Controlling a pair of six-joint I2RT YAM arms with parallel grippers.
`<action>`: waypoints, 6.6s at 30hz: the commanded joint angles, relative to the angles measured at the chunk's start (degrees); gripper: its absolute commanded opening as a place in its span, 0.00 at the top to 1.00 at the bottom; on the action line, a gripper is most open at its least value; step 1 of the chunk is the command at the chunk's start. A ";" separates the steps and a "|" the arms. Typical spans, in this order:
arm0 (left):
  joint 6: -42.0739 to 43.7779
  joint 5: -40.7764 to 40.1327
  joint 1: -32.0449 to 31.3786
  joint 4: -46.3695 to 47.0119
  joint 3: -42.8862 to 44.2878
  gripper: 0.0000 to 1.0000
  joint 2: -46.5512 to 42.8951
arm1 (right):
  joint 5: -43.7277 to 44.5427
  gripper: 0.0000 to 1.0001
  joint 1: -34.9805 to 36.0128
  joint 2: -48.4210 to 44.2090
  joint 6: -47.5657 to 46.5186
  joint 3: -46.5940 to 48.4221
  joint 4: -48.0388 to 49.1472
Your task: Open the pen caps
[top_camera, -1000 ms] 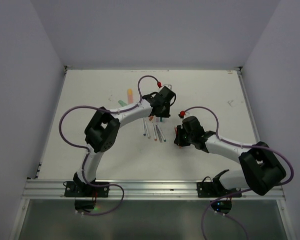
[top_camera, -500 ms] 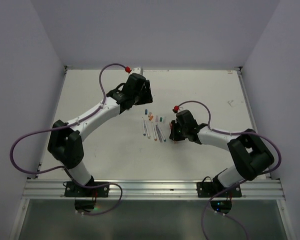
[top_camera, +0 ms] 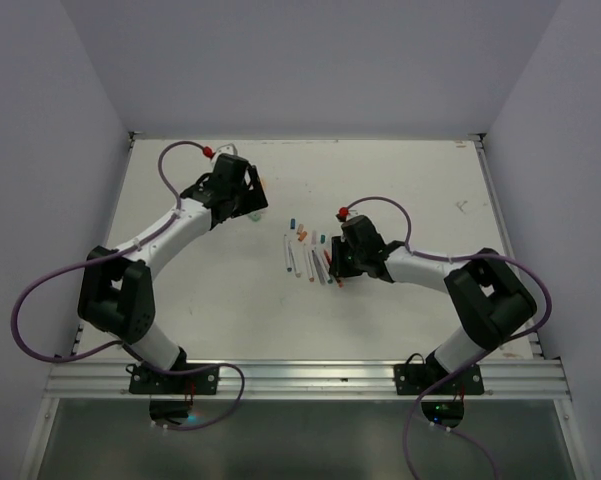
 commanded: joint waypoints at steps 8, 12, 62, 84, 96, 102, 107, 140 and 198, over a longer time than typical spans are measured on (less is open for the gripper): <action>-1.71 -0.39 4.21 3.62 0.73 0.15 3.15 | 3.58 0.66 0.11 -6.55 3.14 -2.78 -4.16; -2.24 -0.48 5.53 3.70 2.66 0.16 6.05 | 4.28 0.55 0.11 -13.86 2.88 -2.35 -5.39; -2.68 -3.02 8.43 -2.36 11.55 0.86 20.58 | 4.22 0.10 0.11 -30.75 -0.38 -8.59 2.42; -10.05 1.20 -1.05 6.08 -3.92 0.93 -7.91 | -9.16 0.20 5.73 -7.81 13.07 5.29 30.29; -10.50 -0.30 -3.87 6.87 -5.24 0.93 -13.54 | -12.23 0.37 7.14 0.62 14.56 11.80 35.22; -10.50 -0.91 -4.13 7.13 -5.42 0.93 -14.24 | -12.85 0.44 7.84 2.21 14.39 13.21 35.48; -10.32 -1.18 -4.31 7.31 -5.42 0.93 -14.68 | -12.94 0.50 8.02 3.79 14.83 14.00 36.62; -2.60 24.29 4.21 29.36 -15.25 0.20 -24.00 | -22.95 1.00 3.20 -5.26 14.48 5.39 38.99; -19.99 54.90 9.49 71.81 -22.64 1.00 -20.39 | -39.66 1.00 -1.65 -13.08 8.41 -3.40 43.13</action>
